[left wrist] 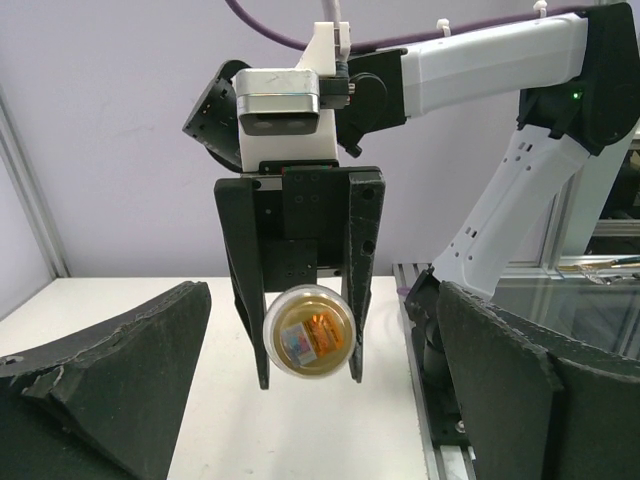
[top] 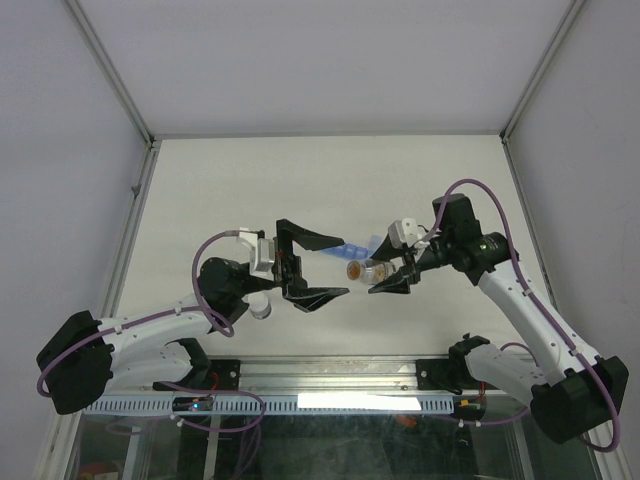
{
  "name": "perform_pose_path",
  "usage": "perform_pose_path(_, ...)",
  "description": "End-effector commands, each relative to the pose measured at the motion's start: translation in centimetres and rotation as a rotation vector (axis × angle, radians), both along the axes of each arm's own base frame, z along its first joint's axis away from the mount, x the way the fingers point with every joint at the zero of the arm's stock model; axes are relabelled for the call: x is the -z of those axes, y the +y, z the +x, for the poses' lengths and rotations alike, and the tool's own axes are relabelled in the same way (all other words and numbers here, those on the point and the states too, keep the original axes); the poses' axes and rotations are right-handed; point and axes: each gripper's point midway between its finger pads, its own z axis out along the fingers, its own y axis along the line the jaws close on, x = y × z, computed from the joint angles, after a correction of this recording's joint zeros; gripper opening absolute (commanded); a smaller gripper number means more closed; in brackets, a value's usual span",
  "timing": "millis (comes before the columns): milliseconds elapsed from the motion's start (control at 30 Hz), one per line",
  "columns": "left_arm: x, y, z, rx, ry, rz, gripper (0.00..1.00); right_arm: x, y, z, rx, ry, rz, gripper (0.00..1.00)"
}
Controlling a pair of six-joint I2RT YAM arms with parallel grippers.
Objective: Sort the pills into containers
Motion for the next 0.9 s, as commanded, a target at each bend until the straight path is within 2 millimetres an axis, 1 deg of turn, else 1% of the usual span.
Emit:
perform_pose_path(0, -2.4, 0.9, -0.7, -0.006, -0.045, -0.069, 0.99, -2.6, -0.7, 0.1, -0.008, -0.079, 0.097, 0.00)
perform_pose_path(67, -2.3, 0.6, 0.0, -0.023, -0.026, -0.030, 0.99, -2.9, -1.3, 0.6, 0.017, -0.080, 0.107, 0.00)
perform_pose_path(200, -0.5, -0.5, 1.1, -0.046, 0.003, 0.085, 0.99, -2.8, -2.2, 1.5, 0.067, -0.089, 0.112, 0.00)
perform_pose_path(300, 0.6, -1.1, 2.6, -0.098, 0.038, 0.142, 0.96, -2.2, -2.6, 2.1, 0.091, -0.109, 0.099, 0.00)
perform_pose_path(400, 0.8, -1.8, 3.6, -0.123, 0.041, 0.172, 0.93, -1.4, -2.9, 2.6, 0.109, -0.121, 0.080, 0.00)
perform_pose_path(567, 1.0, -2.9, 3.8, -0.094, 0.005, 0.176, 0.91, -0.7, -2.8, 3.2, 0.112, -0.099, 0.065, 0.00)
perform_pose_path(733, 1.3, -4.2, 3.1, -0.005, 0.025, 0.180, 0.84, -0.4, -2.8, 3.1, 0.108, -0.103, 0.056, 0.00)
perform_pose_path(800, 1.5, -4.6, 3.2, 0.005, 0.033, 0.186, 0.83, -0.1, -2.7, 3.3, 0.110, -0.102, 0.039, 0.00)
perform_pose_path(867, 1.4, -4.9, 3.7, -0.009, 0.042, 0.188, 0.79, 0.3, -2.7, 3.4, 0.114, -0.103, 0.019, 0.00)
